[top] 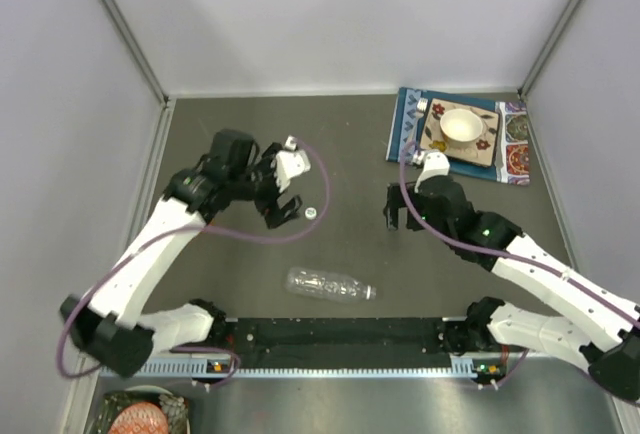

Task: Screw on the bottle caps
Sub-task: Pick up the plastic bottle at the center of the board.

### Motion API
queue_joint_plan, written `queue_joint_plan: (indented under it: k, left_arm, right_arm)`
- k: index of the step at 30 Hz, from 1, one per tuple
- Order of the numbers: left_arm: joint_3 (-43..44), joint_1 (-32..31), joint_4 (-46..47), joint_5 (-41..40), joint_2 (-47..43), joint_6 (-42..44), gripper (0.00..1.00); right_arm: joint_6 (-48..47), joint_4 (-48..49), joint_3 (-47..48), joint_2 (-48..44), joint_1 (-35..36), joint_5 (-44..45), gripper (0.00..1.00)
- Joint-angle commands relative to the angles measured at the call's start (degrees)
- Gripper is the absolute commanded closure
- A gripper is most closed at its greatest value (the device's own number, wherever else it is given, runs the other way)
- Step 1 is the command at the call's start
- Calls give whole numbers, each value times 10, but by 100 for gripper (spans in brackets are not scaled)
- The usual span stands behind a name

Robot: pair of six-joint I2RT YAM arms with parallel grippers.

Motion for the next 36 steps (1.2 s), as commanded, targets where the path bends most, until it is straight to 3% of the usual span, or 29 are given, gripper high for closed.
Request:
queue_joint_plan:
  k: [1, 4, 7, 13, 19, 25, 36]
  left_arm:
    - [-47, -44, -118, 92, -61, 112, 2]
    - [-114, -159, -121, 5, -113, 166, 2]
    - [-166, -222, -70, -18, -149, 189, 2]
    - [-246, -291, 38, -48, -104, 200, 2]
    - [-249, -327, 67, -93, -40, 148, 2]
    - [-167, -338, 37, -164, 118, 56, 2]
    - [-212, -351, 153, -155, 151, 20, 2]
  right_arm:
    - [32, 45, 2, -31, -83, -50, 1]
    - [45, 71, 5, -38, -142, -110, 1]
    - [72, 96, 15, -20, -163, -144, 1]
    - [75, 126, 17, 1, -164, -193, 1]
    - [37, 135, 16, -14, -163, -201, 1]
    - [19, 136, 26, -2, -154, -201, 2]
    - [3, 131, 29, 15, -153, -221, 2]
